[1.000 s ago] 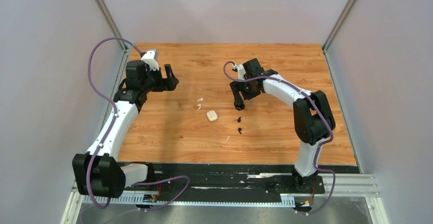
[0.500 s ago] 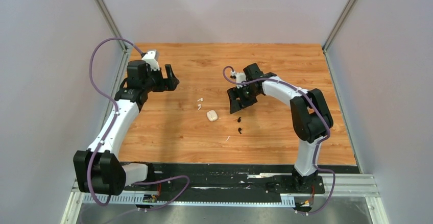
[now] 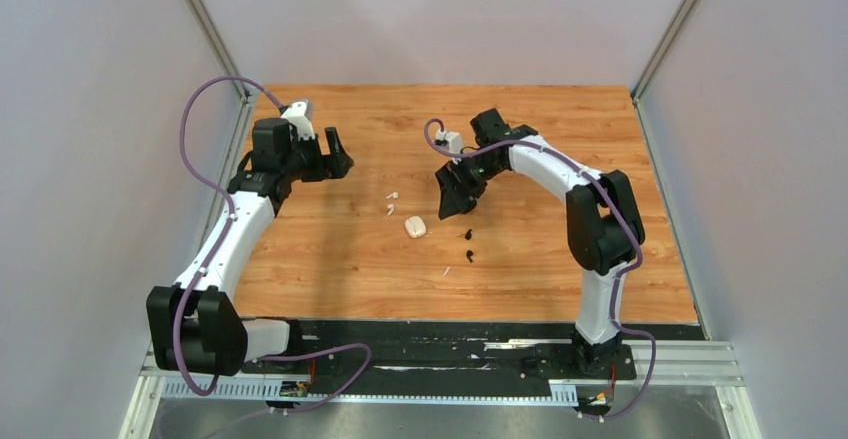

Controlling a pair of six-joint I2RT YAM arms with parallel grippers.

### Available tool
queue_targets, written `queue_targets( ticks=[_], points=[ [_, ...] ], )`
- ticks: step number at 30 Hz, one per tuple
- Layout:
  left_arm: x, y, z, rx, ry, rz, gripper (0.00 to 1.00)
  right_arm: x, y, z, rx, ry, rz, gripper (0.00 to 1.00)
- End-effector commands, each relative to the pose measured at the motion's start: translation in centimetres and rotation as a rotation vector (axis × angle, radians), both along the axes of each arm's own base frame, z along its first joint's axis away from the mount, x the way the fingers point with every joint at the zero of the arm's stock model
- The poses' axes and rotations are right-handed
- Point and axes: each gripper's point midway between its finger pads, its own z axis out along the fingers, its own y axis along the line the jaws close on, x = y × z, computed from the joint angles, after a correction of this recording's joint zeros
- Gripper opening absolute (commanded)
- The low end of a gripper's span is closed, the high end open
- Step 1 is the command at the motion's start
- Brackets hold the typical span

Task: Insert the wireless bluetooth earbuds into the charging case
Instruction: Adjust the charging case at the center of the board, then pick up the charging case at the center of the board.

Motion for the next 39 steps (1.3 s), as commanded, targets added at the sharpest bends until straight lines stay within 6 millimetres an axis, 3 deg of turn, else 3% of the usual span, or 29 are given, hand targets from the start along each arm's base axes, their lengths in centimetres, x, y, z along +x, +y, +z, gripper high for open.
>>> queue_targets(
  ticks=[1,5,9,18,25,31,39],
  points=[
    [-0.2,-0.1,2.2,0.025,-0.066,-0.040,0.95,-1.8,-1.9,4.8,0.087,-0.174,0.333,0.89],
    [-1.3,-1.2,2.2,0.044,-0.080,-0.163,0.96,-1.5,-4.9,3.4,0.038,-0.358,0.530,0.75],
    [-2.8,-2.8,2.2,0.017,-0.058,-0.295,0.96,0.7,-6.4,0.2,-0.038,-0.590,0.722,0.74],
    [-4.4,-3.0,1.8,0.053,-0.041,-0.379,0.96,5.9,-5.2,-1.5,-0.080,-0.871,0.972,0.75],
    [-4.9,-3.8,2.3,0.013,-0.042,-0.417,0.96,6.6,-4.9,-3.9,-0.094,-0.838,1.042,0.74],
    [-4.8,-4.7,3.9,-0.042,-0.064,-0.437,0.96,6.9,-5.0,-5.5,-0.108,-0.772,1.031,0.69],
    [-4.0,-5.1,3.6,-0.065,-0.057,-0.443,0.96,4.8,-5.5,-6.2,-0.087,-0.671,1.059,0.61]
  ],
)
